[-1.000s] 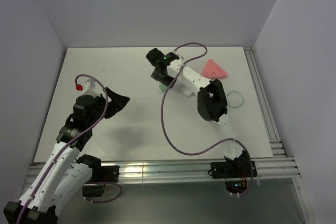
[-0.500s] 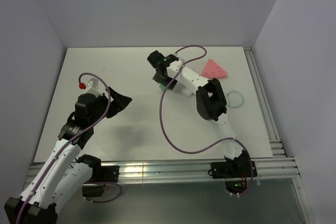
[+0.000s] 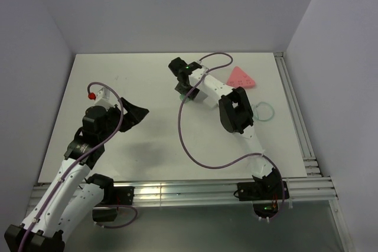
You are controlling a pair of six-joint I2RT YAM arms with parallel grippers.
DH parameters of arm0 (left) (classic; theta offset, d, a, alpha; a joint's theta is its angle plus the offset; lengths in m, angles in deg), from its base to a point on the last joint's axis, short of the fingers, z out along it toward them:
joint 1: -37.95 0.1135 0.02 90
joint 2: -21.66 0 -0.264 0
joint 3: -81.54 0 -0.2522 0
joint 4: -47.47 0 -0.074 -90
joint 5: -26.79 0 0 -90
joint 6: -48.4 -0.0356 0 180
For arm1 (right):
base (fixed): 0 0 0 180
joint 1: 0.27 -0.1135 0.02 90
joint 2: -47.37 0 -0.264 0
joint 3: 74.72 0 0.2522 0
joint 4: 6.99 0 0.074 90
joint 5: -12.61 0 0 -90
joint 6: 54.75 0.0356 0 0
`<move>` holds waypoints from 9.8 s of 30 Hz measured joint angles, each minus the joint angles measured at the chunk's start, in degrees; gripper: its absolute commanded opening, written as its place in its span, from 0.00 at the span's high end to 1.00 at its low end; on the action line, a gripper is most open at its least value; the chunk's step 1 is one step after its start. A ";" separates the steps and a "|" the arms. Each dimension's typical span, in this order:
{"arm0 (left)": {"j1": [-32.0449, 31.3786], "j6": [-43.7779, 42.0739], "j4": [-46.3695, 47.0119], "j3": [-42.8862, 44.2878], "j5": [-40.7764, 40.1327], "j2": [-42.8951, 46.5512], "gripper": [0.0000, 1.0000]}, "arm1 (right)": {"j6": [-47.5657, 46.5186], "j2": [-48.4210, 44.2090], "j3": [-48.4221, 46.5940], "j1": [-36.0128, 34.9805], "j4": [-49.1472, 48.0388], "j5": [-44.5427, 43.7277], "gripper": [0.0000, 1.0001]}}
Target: Insert the plug
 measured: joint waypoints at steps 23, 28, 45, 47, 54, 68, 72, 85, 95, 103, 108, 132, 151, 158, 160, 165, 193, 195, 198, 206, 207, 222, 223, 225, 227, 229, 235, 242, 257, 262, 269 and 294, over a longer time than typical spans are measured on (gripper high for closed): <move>0.00 0.20 1.84 -0.20 2.84 -1.16 0.19 | -3.80 0.48 -0.15 0.37 0.00 2.10 0.63; 0.00 0.17 2.36 -0.22 3.39 -1.27 0.20 | -6.03 0.22 0.70 0.76 -2.43 4.59 0.95; 0.00 -1.55 8.57 -0.20 14.43 -1.86 0.22 | -17.55 -31.82 39.15 6.93 -28.94 40.37 1.00; 0.00 -1.53 12.33 -0.20 18.08 -1.38 0.24 | -18.64 -35.98 42.75 8.31 -32.24 46.84 1.00; -0.61 -1.31 24.92 -1.16 28.92 3.69 0.25 | -19.04 -51.58 61.59 9.49 -43.76 66.75 1.00; -16.41 -9.92 38.25 2.99 42.97 0.98 0.17 | -15.19 -82.97 75.03 6.01 -53.81 88.96 1.00; -28.70 -22.38 29.55 10.45 36.96 -5.95 0.16 | -17.20 -85.94 75.10 4.90 -49.46 91.54 1.00; -37.22 -41.16 33.48 7.28 30.01 -6.62 0.16 | -15.72 -90.29 75.76 2.14 -44.48 93.33 1.00; -38.58 -46.58 34.60 7.56 36.04 -16.13 0.21 | -16.06 -88.04 73.18 -0.98 -42.01 93.48 1.00; -38.71 -45.99 37.99 7.72 45.86 -14.69 0.25 | -16.06 -87.47 73.18 -1.81 -41.31 93.48 1.00; -38.91 -45.11 39.93 7.72 49.11 -15.50 0.29 | -15.96 -86.73 72.52 -3.32 -40.98 93.46 1.00; -40.02 -45.11 41.62 11.54 51.63 -19.50 0.98 | -12.44 -83.62 69.77 -5.97 -43.25 94.95 0.92; -40.02 -38.73 40.52 12.66 44.65 -16.70 1.00 | -16.90 -78.62 60.94 -5.14 -39.32 95.82 0.32; -40.26 -34.27 36.54 11.45 37.22 -15.10 0.99 | -27.71 -79.34 55.65 1.86 -35.04 89.64 0.12; -40.30 -32.96 34.62 11.52 33.07 -14.45 1.00 | -32.26 -80.26 55.60 3.50 -31.76 87.03 0.17; -39.52 -27.41 27.50 14.56 21.33 -14.29 1.00 | -41.20 -85.09 57.55 3.89 -25.42 76.17 0.26; -29.75 -0.98 39.98 11.45 18.47 -17.09 1.00 | -38.53 -92.52 66.77 3.52 -42.49 63.95 0.48; -29.59 -0.94 40.33 11.23 18.86 -16.94 1.00 | -38.25 -92.30 66.62 3.48 -43.10 64.35 0.50; -29.62 -0.81 40.87 11.21 19.30 -16.85 1.00 | -37.62 -91.80 66.07 3.48 -44.13 65.16 0.53; -29.35 -0.22 42.53 11.08 20.31 -16.92 1.00 | -35.36 -90.55 65.85 3.48 -47.15 68.19 0.64; -29.35 -0.11 42.73 11.08 20.39 -16.92 1.00 | -35.32 -90.55 65.85 3.48 -47.34 68.43 0.64; -29.03 -1.11 42.58 11.15 21.49 -17.11 0.72 | -34.93 -90.01 65.85 3.80 -47.89 70.03 1.00; -29.03 -1.33 42.27 11.15 21.35 -17.03 0.70 | -34.99 -89.99 65.85 3.80 -47.65 69.90 1.00; -29.00 -1.55 41.79 11.15 21.14 -16.81 0.63 | -34.97 -89.92 65.85 3.80 -47.54 69.88 1.00; -29.03 -1.60 41.51 11.15 20.85 -16.61 0.70 | -34.93 -89.92 65.85 3.80 -47.58 69.88 1.00; -29.03 -1.79 41.33 11.15 20.76 -16.48 0.86 | -34.88 -89.92 65.88 3.78 -47.74 69.94 1.00; -28.96 -1.90 41.38 11.26 21.55 -16.52 1.00 | -34.62 -89.37 65.90 3.89 -48.41 71.71 0.78; -28.35 -1.44 42.21 11.26 22.67 -16.81 1.00 | -33.40 -88.39 65.88 4.35 -49.99 73.37 0.70; -28.26 -1.18 43.08 11.26 22.16 -16.11 0.99 | -29.20 -87.84 66.34 4.44 -54.38 74.73 0.59; -28.52 -1.18 43.74 11.26 22.08 -16.15 1.00 | -27.04 -87.27 66.36 4.42 -56.43 75.84 0.56; -28.50 -0.20 44.17 11.26 22.29 -16.48 1.00 | -27.34 -86.73 66.23 4.44 -56.81 76.39 1.00; -28.37 -7.63 29.73 15.26 -31.21 -19.37 0.22 | -20.24 -75.01 55.95 14.88 -25.99 32.06 1.00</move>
